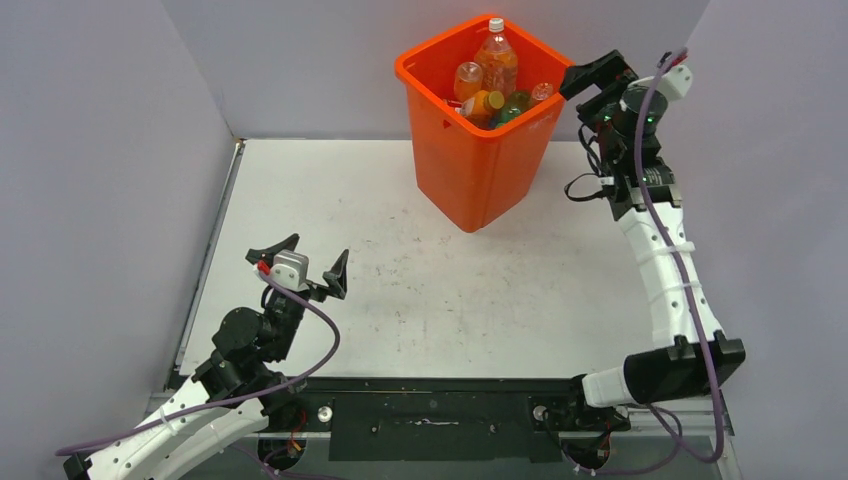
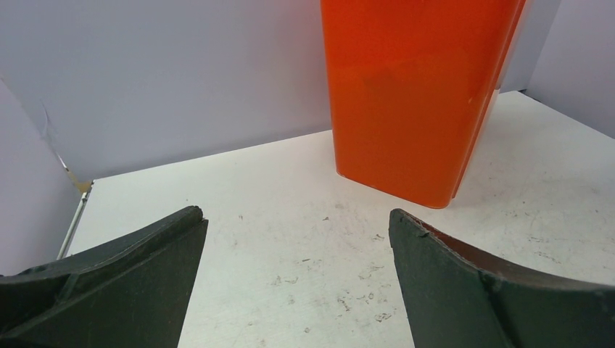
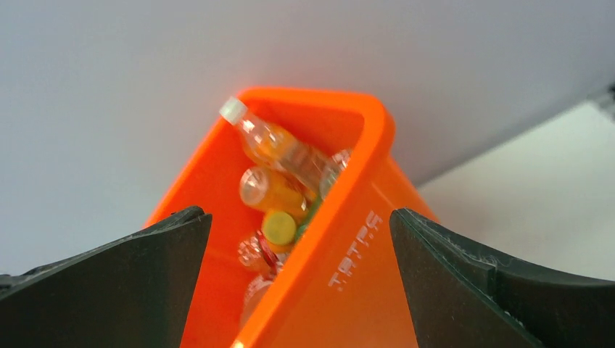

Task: Put the plastic bottles in the bin
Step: Move the trash bin to the center of the board, then reset both arms

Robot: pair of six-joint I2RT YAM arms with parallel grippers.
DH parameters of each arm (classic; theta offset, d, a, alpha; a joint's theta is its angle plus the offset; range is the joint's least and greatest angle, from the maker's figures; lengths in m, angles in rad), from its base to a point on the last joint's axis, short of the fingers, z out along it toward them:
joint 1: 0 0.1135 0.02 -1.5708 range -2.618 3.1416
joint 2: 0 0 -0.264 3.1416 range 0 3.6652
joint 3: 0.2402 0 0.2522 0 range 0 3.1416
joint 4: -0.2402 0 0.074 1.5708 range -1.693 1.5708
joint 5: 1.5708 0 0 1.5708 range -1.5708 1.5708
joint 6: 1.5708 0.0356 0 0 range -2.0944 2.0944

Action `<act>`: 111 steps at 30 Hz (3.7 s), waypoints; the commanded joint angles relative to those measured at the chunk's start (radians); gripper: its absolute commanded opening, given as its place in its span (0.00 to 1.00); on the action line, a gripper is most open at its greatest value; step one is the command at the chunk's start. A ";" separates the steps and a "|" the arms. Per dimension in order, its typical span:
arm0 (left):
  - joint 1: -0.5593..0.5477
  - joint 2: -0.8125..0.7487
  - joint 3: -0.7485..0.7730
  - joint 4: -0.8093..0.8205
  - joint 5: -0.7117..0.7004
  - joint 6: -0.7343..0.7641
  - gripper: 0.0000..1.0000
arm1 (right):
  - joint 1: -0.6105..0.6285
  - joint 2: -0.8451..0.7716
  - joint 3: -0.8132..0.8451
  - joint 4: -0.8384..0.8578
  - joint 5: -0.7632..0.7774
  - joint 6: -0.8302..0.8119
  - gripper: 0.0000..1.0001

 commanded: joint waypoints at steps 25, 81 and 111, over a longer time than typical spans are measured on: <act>-0.003 -0.009 0.004 0.018 0.007 0.005 0.96 | -0.043 0.323 0.094 0.012 -0.343 0.233 0.69; 0.003 -0.016 0.012 0.015 0.022 -0.010 0.96 | -0.011 0.264 0.189 -0.023 -0.509 0.305 0.05; 0.000 0.022 0.000 0.036 -0.181 0.011 0.96 | 0.062 -0.241 -0.195 -0.130 -0.133 0.007 0.90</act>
